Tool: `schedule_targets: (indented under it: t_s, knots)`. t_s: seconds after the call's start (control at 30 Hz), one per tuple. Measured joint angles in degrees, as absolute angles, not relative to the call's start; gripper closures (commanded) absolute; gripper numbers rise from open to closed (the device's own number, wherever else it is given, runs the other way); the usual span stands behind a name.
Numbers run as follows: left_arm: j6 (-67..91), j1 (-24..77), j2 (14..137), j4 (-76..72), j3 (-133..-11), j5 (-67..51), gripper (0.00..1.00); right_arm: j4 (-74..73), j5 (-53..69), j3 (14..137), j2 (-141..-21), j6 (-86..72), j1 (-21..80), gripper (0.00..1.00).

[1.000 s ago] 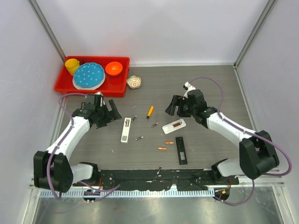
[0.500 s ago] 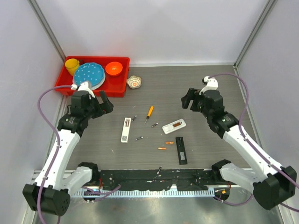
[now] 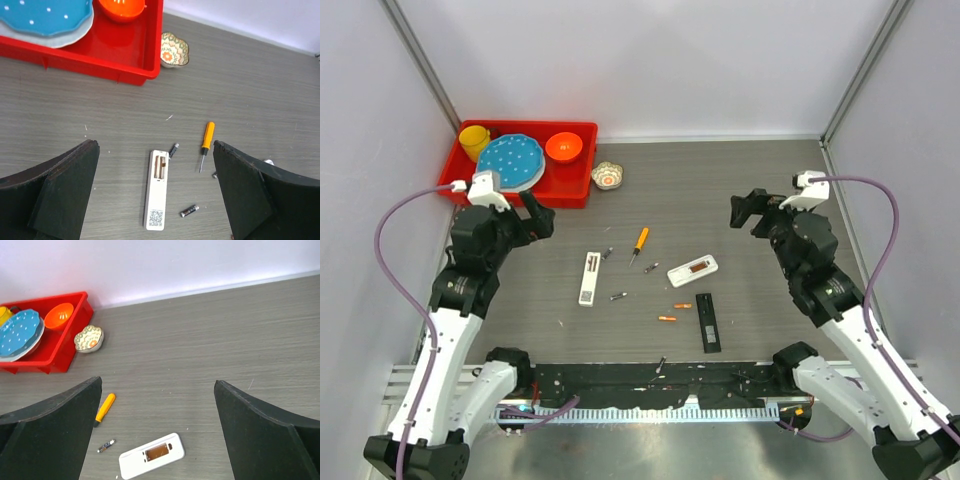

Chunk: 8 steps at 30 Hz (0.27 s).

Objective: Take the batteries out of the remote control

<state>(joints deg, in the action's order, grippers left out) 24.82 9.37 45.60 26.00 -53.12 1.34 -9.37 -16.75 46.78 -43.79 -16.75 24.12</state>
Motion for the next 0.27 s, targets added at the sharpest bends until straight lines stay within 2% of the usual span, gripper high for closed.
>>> schedule_targets:
  t_s: [0.27]
  knots:
    - [21.4,9.4,39.3,17.4,-46.3,-2.6,0.00,-2.6,-25.9,37.5,-37.4,-14.1,24.1,0.00]
